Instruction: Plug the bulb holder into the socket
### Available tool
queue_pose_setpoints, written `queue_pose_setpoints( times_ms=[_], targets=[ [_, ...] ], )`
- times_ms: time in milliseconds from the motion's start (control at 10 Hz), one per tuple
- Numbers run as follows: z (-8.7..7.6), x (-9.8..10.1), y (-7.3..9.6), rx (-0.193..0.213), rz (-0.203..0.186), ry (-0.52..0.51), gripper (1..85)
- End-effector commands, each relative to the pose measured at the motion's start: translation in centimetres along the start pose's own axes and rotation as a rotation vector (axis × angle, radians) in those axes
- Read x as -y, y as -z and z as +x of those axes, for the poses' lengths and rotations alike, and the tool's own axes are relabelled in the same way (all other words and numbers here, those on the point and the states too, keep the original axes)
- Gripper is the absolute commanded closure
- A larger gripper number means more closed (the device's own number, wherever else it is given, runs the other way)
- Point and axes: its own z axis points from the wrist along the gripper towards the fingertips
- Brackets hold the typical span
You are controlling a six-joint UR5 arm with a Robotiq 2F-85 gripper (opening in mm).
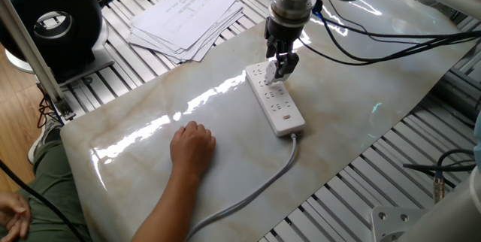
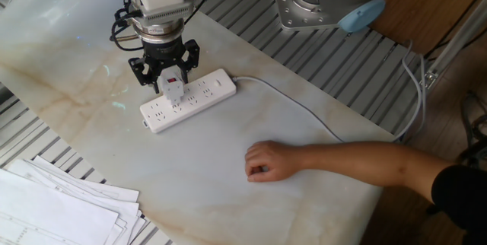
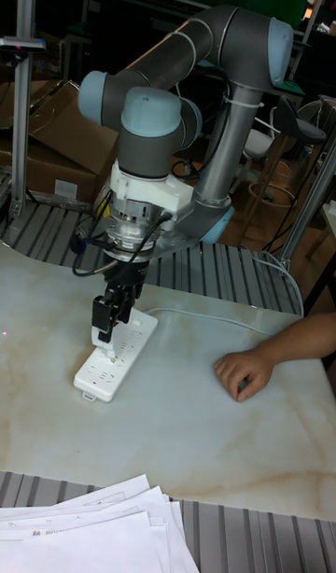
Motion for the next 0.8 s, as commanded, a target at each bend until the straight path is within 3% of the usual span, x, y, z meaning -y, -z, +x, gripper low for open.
queue_pose_setpoints(
  times_ms=[0, 700],
  targets=[
    [-0.31, 0.02, 0.2, 0.036, 0.001, -0.025, 25.0],
    [-0.16, -0.67, -0.58, 0.097, 0.007, -0.063, 28.7]
  ],
)
